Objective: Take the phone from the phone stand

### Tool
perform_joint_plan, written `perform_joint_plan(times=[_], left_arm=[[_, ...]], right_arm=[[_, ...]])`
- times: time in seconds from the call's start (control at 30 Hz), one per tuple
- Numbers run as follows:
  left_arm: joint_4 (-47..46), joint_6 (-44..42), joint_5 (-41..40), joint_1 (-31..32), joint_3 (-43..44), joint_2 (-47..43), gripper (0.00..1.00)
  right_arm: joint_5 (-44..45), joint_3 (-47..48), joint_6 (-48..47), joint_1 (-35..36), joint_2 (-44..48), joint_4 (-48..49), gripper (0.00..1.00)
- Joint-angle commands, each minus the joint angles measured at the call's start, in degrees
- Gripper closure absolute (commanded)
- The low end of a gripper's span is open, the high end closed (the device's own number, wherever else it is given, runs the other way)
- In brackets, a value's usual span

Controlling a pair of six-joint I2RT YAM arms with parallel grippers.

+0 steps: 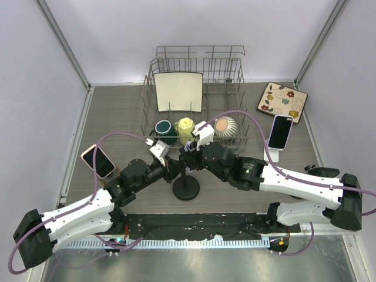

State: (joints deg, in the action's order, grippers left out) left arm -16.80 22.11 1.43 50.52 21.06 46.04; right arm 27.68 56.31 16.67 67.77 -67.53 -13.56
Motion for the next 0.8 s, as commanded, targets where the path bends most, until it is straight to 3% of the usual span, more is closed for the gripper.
perform_joint_plan(times=[0.0, 0.4, 0.77], left_arm=[[8.27, 1.62, -19.71, -7.54, -0.58, -1.39, 1.0], [12.22, 2.24, -21.82, -10.36, -0.41, -5.87, 1.0], [10.56, 1.36, -16.29, -10.27, -0.76, -7.63, 1.0]], right_arm=[[-0.62, 0.02, -10.43, 0.35, 0.65, -27.47, 0.99], [2.46, 0.11, -6.56, 0.35, -0.15, -31.7, 0.99], [10.98, 7.03, 10.55, -0.27, -7.0, -38.19, 0.99]])
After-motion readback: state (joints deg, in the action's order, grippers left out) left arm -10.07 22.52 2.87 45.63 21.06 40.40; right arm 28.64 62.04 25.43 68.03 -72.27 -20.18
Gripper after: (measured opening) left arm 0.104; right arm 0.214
